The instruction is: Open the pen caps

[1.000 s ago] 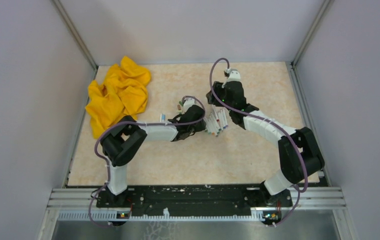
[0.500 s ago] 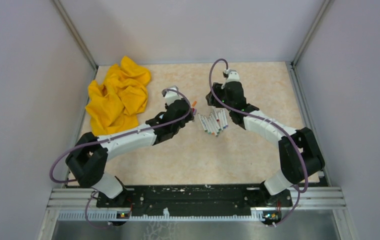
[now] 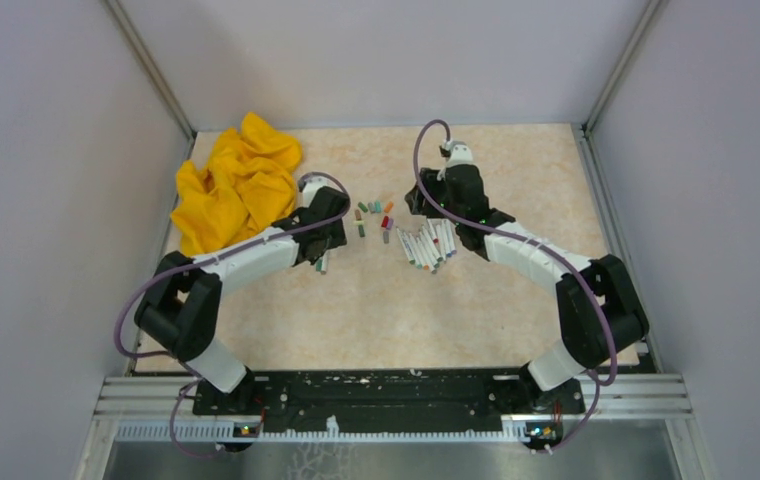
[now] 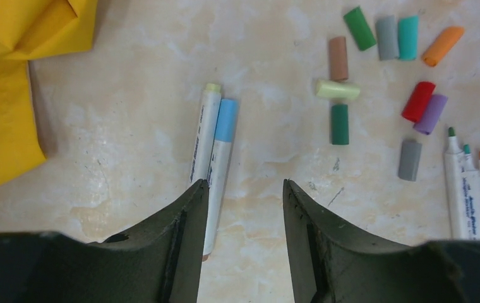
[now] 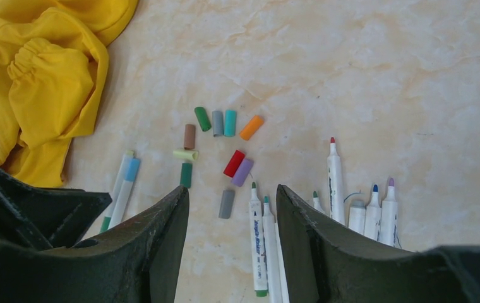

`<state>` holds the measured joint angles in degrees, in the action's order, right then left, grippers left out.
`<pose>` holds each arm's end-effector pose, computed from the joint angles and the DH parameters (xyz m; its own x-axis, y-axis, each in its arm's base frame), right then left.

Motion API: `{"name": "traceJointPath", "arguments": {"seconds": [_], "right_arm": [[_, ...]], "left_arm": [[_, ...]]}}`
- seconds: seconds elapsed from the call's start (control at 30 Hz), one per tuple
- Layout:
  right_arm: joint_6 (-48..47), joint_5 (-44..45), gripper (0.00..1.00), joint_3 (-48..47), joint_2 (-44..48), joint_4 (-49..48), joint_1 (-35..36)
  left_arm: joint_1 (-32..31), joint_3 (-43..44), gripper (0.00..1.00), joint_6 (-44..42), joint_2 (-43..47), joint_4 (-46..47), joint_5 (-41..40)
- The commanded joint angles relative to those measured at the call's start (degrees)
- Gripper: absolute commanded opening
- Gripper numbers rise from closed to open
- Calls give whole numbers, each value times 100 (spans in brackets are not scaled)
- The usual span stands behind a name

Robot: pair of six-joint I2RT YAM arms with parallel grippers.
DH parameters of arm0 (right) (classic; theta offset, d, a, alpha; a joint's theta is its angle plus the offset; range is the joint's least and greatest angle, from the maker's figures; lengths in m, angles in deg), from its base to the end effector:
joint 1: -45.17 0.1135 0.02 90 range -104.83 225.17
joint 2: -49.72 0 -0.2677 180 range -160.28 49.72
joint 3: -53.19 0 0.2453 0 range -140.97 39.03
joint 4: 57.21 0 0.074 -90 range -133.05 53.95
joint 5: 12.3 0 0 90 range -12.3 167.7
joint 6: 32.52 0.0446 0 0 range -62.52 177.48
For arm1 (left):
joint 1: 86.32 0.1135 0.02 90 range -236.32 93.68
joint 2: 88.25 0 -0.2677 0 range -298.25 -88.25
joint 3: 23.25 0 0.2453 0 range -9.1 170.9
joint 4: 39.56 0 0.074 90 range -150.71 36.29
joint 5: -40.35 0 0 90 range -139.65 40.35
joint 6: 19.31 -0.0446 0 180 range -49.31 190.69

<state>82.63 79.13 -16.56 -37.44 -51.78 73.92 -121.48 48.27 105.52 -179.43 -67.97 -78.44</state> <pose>0.3075 0.1674 0.2614 -0.5038 0.2082 -0.8383 -0.2724 0.8827 0.3829 0.2839 -0.1737 0.2145 -0.6372 -0.1634 -0.7531 -0.1491 0.9849 -0.0875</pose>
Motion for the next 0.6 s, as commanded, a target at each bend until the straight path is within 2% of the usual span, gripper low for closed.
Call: {"name": "traceJointPath", "arguments": {"seconds": [0.0, 0.57], "right_arm": [[34, -90, 52, -244, -42, -347, 56], [7, -91, 53, -15, -142, -502, 60]], "left_arm": [[8, 199, 52, -42, -388, -468, 337], [62, 129, 49, -21, -725, -344, 507]]}}
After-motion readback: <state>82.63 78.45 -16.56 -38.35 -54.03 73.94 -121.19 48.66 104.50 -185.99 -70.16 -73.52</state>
